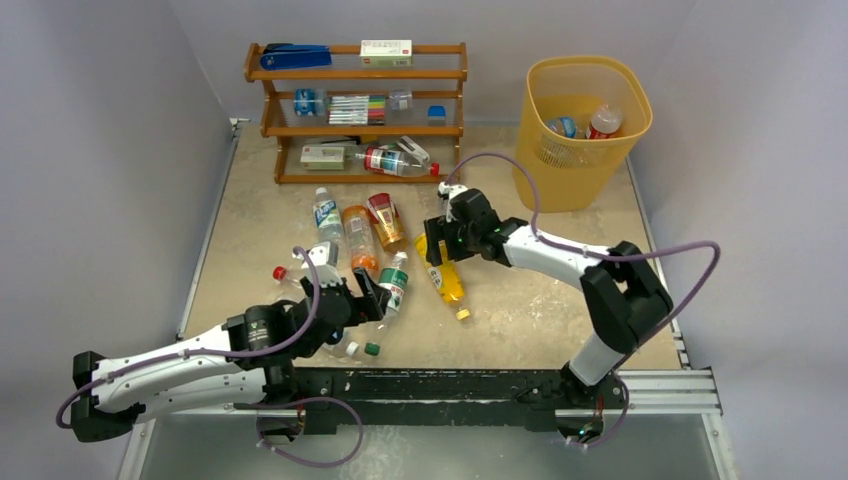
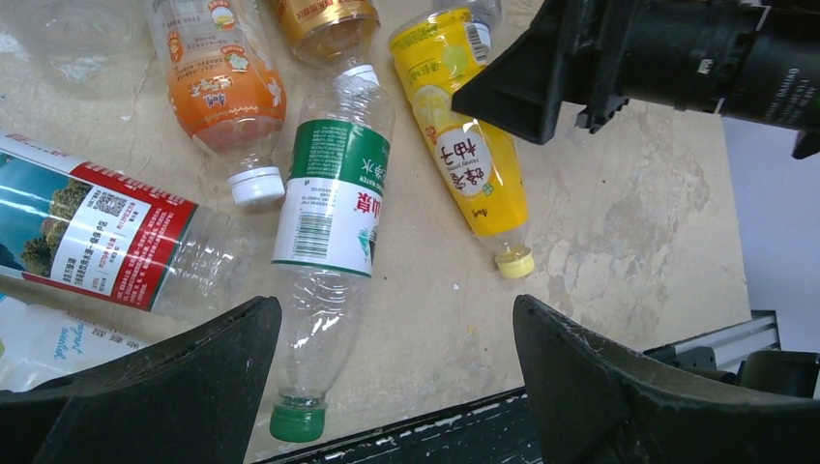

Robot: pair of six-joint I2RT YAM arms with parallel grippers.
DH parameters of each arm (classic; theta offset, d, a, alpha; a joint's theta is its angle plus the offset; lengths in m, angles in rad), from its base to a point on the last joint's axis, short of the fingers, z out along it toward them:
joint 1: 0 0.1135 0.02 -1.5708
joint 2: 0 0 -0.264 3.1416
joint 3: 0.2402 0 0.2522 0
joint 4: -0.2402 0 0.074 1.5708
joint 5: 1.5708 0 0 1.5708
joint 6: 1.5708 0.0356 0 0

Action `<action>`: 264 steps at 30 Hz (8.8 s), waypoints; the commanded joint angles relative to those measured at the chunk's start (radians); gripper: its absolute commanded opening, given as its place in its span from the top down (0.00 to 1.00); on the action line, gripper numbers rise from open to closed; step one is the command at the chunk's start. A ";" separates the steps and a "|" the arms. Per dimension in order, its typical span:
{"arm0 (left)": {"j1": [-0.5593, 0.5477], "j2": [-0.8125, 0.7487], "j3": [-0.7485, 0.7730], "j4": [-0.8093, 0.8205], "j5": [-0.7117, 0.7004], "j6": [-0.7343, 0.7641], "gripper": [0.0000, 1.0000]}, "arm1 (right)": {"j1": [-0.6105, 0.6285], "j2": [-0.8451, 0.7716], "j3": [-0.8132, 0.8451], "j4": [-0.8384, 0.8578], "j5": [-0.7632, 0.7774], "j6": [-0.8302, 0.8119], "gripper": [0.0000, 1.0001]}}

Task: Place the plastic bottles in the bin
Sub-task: Pick up the plastic bottle at the center of the board, then place the plastic bottle in the trash bin, then pick up the plastic bottle at the center of the board, then place the plastic bottle in the trash bin, then pick up the plastic bottle at the center of the board.

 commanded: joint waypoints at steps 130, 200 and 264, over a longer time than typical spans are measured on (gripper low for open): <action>-0.001 -0.153 -0.010 -0.059 -0.076 -0.079 0.10 | -0.181 0.347 0.366 0.036 0.073 0.034 0.42; -0.001 -0.102 -0.127 0.129 0.016 -0.084 0.10 | -0.607 -0.019 1.060 -0.350 -0.171 -0.088 0.07; -0.006 0.391 -0.102 0.670 0.313 0.268 0.34 | -0.193 -0.401 -0.290 0.277 -0.483 0.247 0.09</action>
